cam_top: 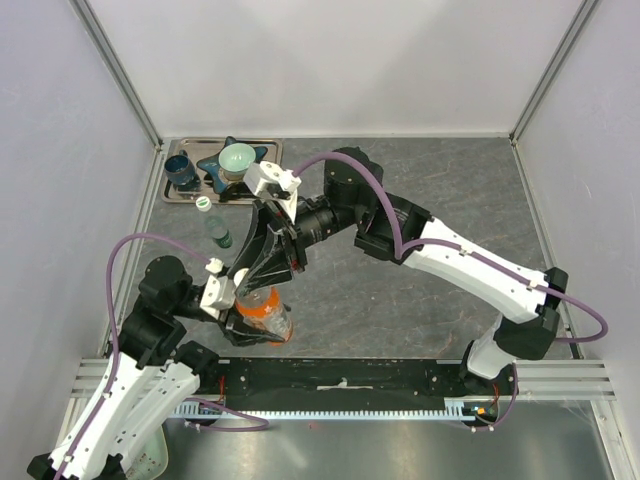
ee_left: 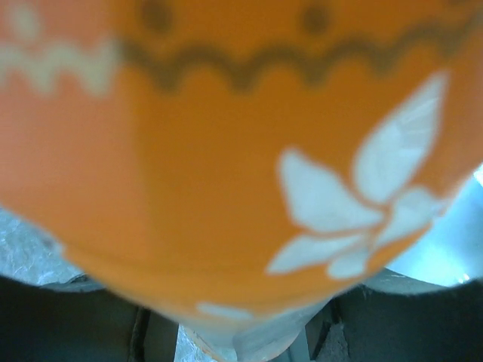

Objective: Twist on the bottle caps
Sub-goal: Screw the bottle cap onto the plastic bottle.

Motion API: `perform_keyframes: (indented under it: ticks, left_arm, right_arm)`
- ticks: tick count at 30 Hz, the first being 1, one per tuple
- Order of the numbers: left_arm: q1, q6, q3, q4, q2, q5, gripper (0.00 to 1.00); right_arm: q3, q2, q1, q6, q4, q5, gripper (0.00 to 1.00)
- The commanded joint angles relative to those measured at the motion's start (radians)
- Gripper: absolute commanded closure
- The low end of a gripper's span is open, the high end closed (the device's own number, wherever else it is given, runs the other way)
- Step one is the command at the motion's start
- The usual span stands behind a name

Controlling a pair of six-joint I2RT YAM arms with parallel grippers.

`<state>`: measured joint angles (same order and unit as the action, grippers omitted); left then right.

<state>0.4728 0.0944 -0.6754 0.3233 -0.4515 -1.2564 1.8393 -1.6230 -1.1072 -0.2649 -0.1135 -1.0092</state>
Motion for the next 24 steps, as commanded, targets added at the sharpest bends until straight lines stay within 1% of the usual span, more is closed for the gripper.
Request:
perform_keyframes:
  ticks: [1, 2, 4, 5, 7, 8, 10, 11, 13, 14, 16, 17, 18, 20, 22, 24]
  left_arm:
    - [-0.007, 0.019, -0.065, -0.015, -0.006, 0.165, 0.88]
    - [-0.007, 0.019, -0.069, -0.018, -0.004, 0.233, 0.88]
    - [-0.008, 0.018, -0.073, -0.023, -0.004, 0.316, 0.88]
    - [-0.008, 0.018, -0.075, -0.024, 0.000, 0.398, 0.88]
    - [-0.008, 0.019, -0.078, -0.024, 0.002, 0.475, 0.88]
    - [-0.010, 0.021, -0.079, -0.024, 0.004, 0.547, 0.88]
    - [-0.010, 0.024, -0.081, -0.027, 0.005, 0.619, 0.88]
    - [-0.010, 0.022, -0.082, -0.027, 0.005, 0.700, 0.88]
    - [-0.011, 0.030, -0.084, -0.024, 0.008, 0.777, 0.89]
    - [-0.011, 0.033, -0.084, -0.023, 0.011, 0.852, 0.89]
    - [-0.013, 0.034, -0.084, -0.023, 0.022, 0.925, 0.89]
    - [-0.013, 0.037, -0.084, -0.023, 0.023, 0.999, 0.90]
    - [-0.013, 0.038, -0.087, -0.023, 0.025, 1.037, 0.90]
    - [-0.013, 0.041, -0.092, -0.017, 0.025, 1.128, 0.91]
    - [-0.014, 0.042, -0.101, -0.013, 0.027, 1.176, 0.93]
    - [-0.014, 0.044, -0.105, -0.009, 0.027, 1.223, 0.94]
  right_arm:
    - [0.017, 0.044, 0.009, 0.165, -0.257, 0.275, 0.93]
    - [0.017, 0.046, 0.007, 0.199, -0.325, 0.343, 0.96]
    - [0.009, 0.054, 0.006, 0.211, -0.370, 0.455, 1.00]
    - [0.000, 0.058, 0.007, 0.207, -0.380, 0.578, 1.00]
    - [-0.034, 0.077, 0.006, 0.199, -0.384, 0.696, 1.00]
    - [-0.043, 0.081, 0.004, 0.194, -0.382, 0.786, 1.00]
    - [-0.057, 0.089, -0.008, 0.187, -0.382, 0.880, 1.00]
    - [-0.058, 0.092, -0.016, 0.182, -0.376, 0.915, 1.00]
    - [-0.057, 0.083, -0.048, 0.176, -0.371, 1.055, 1.00]
    - [-0.052, 0.077, -0.063, 0.173, -0.371, 1.124, 1.00]
    - [-0.038, 0.048, -0.120, 0.153, -0.376, 1.369, 1.00]
    - [-0.031, 0.023, -0.140, 0.147, -0.385, 1.459, 1.00]
    - [-0.020, 0.009, -0.170, 0.136, -0.390, 1.635, 1.00]
    - [-0.015, -0.024, -0.189, 0.086, -0.400, 1.754, 1.00]
    - [0.001, -0.049, -0.201, 0.015, -0.416, 1.913, 1.00]
    - [0.021, -0.086, -0.204, -0.031, -0.452, 1.972, 1.00]
